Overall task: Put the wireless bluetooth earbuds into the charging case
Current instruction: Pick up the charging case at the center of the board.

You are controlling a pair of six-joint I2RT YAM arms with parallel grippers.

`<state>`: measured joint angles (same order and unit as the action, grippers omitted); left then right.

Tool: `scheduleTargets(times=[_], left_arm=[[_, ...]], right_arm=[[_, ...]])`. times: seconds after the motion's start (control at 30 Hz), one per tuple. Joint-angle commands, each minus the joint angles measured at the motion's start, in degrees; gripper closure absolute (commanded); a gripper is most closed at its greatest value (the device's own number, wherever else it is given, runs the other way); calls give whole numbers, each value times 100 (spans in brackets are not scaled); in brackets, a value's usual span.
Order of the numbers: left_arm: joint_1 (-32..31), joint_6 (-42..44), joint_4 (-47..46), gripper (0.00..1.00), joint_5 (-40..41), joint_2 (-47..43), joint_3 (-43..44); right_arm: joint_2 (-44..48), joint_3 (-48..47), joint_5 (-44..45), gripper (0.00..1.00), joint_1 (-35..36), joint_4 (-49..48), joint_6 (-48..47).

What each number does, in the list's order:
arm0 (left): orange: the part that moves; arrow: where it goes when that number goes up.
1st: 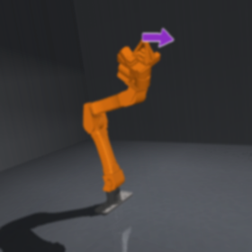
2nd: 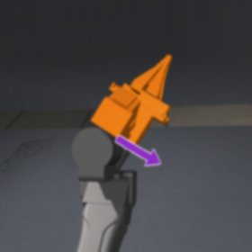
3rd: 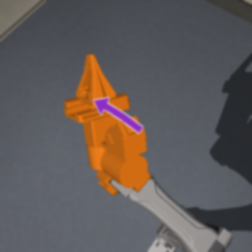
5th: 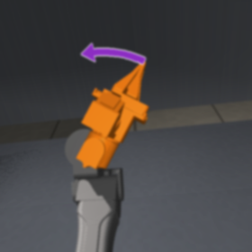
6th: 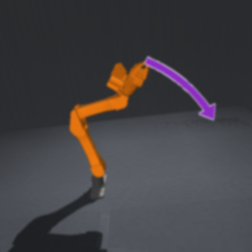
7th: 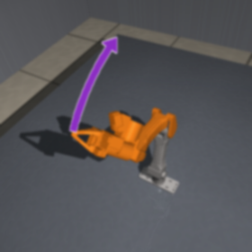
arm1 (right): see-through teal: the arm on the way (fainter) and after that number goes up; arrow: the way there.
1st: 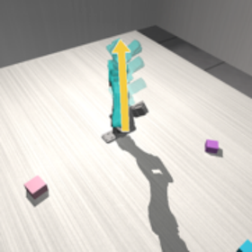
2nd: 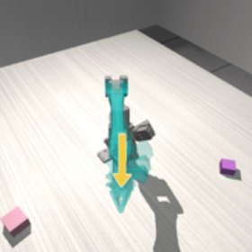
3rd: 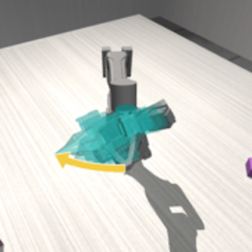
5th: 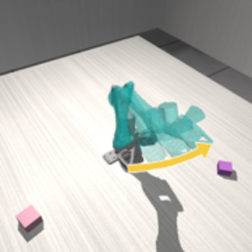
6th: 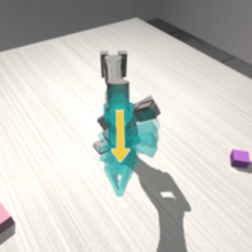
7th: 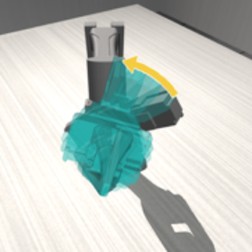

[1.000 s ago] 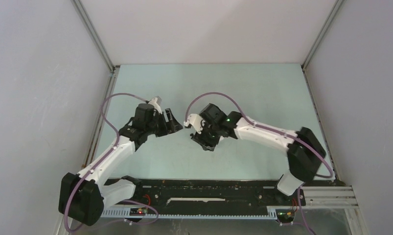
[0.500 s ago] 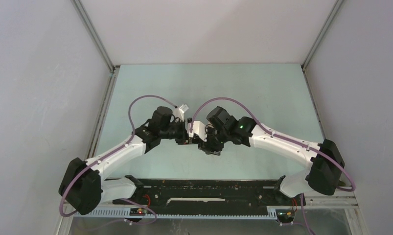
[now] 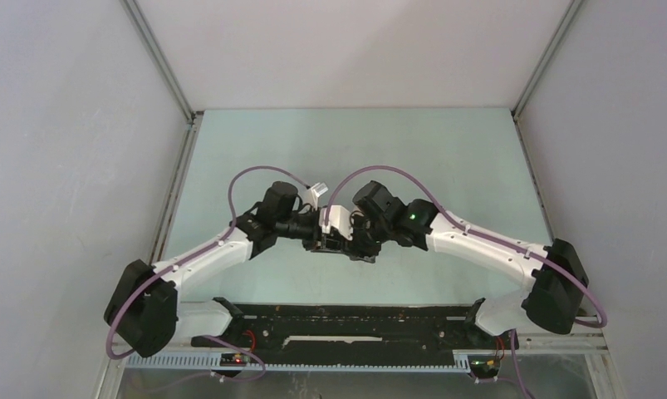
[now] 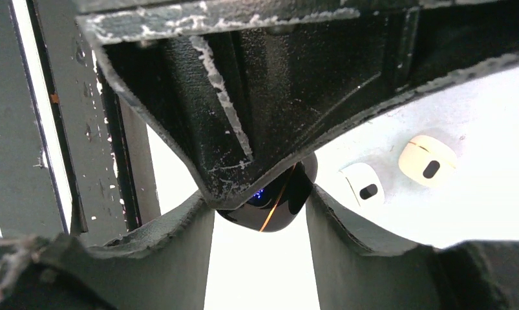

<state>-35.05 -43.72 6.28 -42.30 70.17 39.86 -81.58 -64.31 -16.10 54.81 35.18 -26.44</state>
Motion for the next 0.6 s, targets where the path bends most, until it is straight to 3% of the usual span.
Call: scheduleTargets(times=[0.0, 0.2, 0.37, 0.57], left_arm=[[-63, -133, -278, 56, -396, 106, 104], [-105, -591, -1124, 60, -745, 333, -70], [-172, -803, -1709, 73, -1039, 478, -160], [-197, -585, -1863, 92, -909, 414, -285]], right_arm=[[290, 72, 54, 67, 26, -226, -86], [367, 121, -58, 65, 25, -214, -136], [437, 125, -141, 63, 26, -127, -201], [724, 235, -369, 43, -209, 76, -167]])
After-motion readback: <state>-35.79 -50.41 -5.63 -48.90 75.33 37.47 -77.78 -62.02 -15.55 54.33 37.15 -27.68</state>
